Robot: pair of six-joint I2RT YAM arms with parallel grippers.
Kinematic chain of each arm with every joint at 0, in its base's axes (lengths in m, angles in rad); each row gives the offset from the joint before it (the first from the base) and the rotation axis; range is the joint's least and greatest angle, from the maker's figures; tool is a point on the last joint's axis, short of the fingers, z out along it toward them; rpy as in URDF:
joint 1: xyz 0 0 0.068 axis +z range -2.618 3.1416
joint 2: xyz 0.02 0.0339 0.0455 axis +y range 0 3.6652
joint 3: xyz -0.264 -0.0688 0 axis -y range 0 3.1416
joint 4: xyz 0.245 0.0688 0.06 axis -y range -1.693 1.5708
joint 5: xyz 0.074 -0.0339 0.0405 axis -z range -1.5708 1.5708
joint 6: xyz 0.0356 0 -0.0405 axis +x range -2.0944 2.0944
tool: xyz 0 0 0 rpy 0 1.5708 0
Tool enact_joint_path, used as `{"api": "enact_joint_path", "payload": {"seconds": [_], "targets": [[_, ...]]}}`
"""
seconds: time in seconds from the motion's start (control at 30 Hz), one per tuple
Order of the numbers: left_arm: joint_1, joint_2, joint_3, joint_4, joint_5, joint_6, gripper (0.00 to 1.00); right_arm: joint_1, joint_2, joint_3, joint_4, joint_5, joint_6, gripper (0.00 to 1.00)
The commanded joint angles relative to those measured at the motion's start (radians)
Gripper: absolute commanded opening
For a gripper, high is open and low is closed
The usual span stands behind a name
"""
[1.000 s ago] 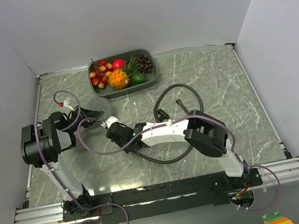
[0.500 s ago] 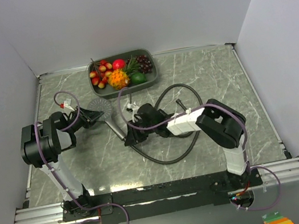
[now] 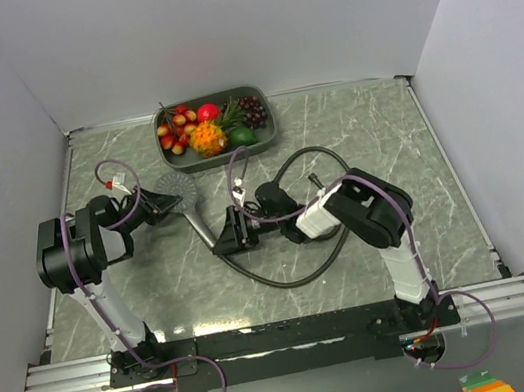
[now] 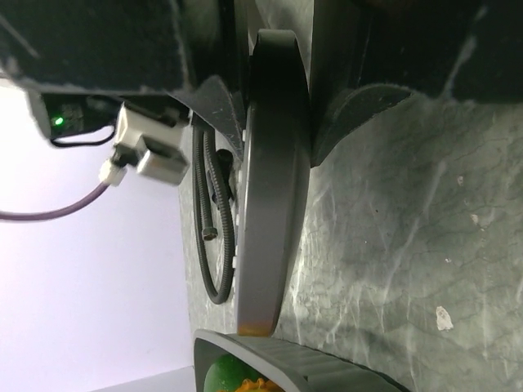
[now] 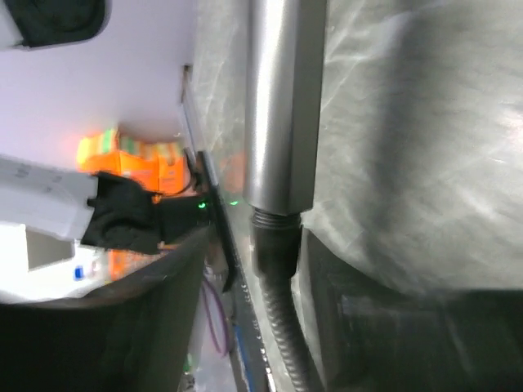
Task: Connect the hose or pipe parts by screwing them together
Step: Install the bathroom fixture on the pipeline.
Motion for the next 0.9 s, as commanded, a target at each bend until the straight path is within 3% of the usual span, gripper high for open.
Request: {"api": "enact_joint_path", "payload": {"seconds": [0.0,0.07,0.2,0.47,0.7,0.87], "targets": [[-0.010,-0.040,-0.001,0.059,0.049,0.059,0.01,-0.011,-0.191,0.124,-0.376,0.131,-0.254,0.75],[-0.010,-0.039,-0.003,0.061,0.048,0.058,0.01,0.011,-0.234,0.256,-0.777,0.349,-0.478,0.83],[-0.010,-0.040,-0.003,0.061,0.048,0.059,0.01,0.093,-0.260,0.412,-1.124,0.654,-0.697,0.85],[-0.010,-0.039,-0.001,0.056,0.044,0.059,0.01,0.275,-0.203,0.556,-1.324,0.886,-0.796,0.71],[-0.010,-0.037,-0.001,0.059,0.044,0.056,0.01,0.327,-0.131,0.578,-1.287,0.827,-0.747,0.68],[-0.008,-0.039,0.000,0.059,0.046,0.058,0.01,0.333,-0.062,0.615,-1.277,0.881,-0.727,0.66]]}}
